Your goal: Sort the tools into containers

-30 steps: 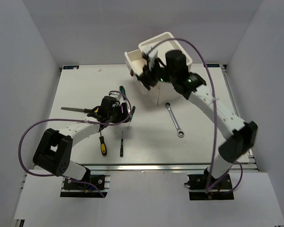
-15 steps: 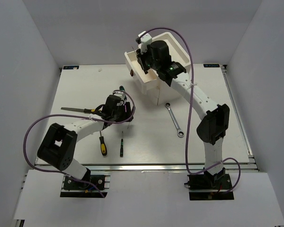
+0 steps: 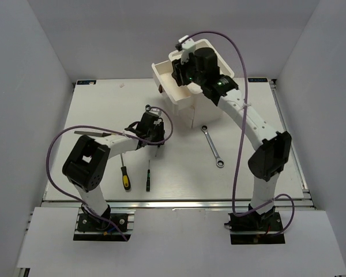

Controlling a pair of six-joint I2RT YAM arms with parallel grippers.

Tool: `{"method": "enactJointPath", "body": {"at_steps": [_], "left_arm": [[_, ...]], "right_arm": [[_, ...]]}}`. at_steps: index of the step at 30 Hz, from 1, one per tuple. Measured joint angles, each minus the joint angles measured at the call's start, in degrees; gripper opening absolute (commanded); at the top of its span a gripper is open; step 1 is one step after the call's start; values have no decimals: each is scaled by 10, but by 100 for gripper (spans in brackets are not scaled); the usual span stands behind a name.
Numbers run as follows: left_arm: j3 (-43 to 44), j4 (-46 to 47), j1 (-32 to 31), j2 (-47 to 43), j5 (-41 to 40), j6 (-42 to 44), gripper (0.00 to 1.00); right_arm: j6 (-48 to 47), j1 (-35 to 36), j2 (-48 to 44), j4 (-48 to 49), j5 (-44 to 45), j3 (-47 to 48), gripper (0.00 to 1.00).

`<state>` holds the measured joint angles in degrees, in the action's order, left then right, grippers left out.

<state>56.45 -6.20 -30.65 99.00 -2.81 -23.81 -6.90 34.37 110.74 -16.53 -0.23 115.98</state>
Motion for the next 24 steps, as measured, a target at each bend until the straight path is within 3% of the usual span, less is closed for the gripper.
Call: {"method": "enactJointPath", "body": {"at_steps": [11,15,16,19,20,23,24], "left_arm": [[121,-76,-50,112,-114,15,35],[137,-95,-63,123,-155,13,16],[137,-97,-64,123,-161,13,6],[131,-100,-66,118,-163,13,0],[127,-101,-66,114,-161,13,0],[94,-110,-66,79,-137,11,0],[80,-115,-66,61,-127,9,0]], "right_arm": [[35,-84,-182,10,-67,-136,50],[48,-109,-198,13,-87,-163,50],[51,-114,-198,13,-93,-167,50],[54,-134,-200,13,-105,-184,51],[55,-140,-202,12,-109,-189,53],[55,-163,-214,14,-135,-210,75],[52,-172,-223,15,-148,-221,76]]}}
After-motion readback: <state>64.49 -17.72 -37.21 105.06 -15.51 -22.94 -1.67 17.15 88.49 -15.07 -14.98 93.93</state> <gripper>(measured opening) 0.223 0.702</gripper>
